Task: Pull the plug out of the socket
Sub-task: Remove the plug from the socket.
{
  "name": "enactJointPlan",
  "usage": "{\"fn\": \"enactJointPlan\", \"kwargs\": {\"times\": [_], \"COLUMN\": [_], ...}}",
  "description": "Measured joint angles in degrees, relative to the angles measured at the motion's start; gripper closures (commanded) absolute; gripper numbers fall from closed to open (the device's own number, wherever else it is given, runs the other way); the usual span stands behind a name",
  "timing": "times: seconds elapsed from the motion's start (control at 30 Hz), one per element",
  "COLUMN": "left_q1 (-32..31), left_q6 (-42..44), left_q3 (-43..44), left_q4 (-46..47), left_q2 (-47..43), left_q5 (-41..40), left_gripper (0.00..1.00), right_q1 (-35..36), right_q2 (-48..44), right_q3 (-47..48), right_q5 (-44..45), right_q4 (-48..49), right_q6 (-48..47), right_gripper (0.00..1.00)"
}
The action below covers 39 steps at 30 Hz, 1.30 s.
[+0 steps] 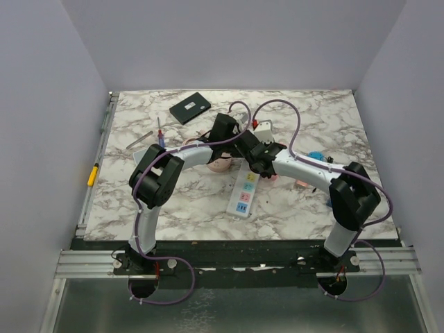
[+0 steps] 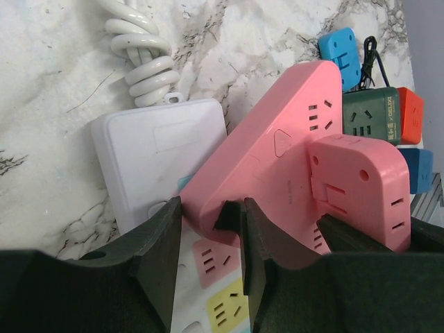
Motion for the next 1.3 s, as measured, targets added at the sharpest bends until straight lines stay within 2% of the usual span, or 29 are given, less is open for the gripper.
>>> {"fn": "enactJointPlan", "kwargs": {"times": [0.63, 1.3], "left_q1": [-1.6, -2.4], "left_q6": [2.2, 3.1], "left_q3": [2.1, 3.3], "left_q4": [-1.1, -0.6], "left_q2": [1.6, 2.7], "left_q5": [-2.4, -4.1], "left_gripper": [0.69, 0.71], "right_q1": [-11.7, -19.5], "right_q2": [-13.1, -17.5], "right_q3": [-13.3, -19.5], "right_q5": [-22.5, -36.9], "right_q4": [11.6, 19.0], "right_q6": [7.8, 12.8], "right_gripper": [1.0, 1.0]}}
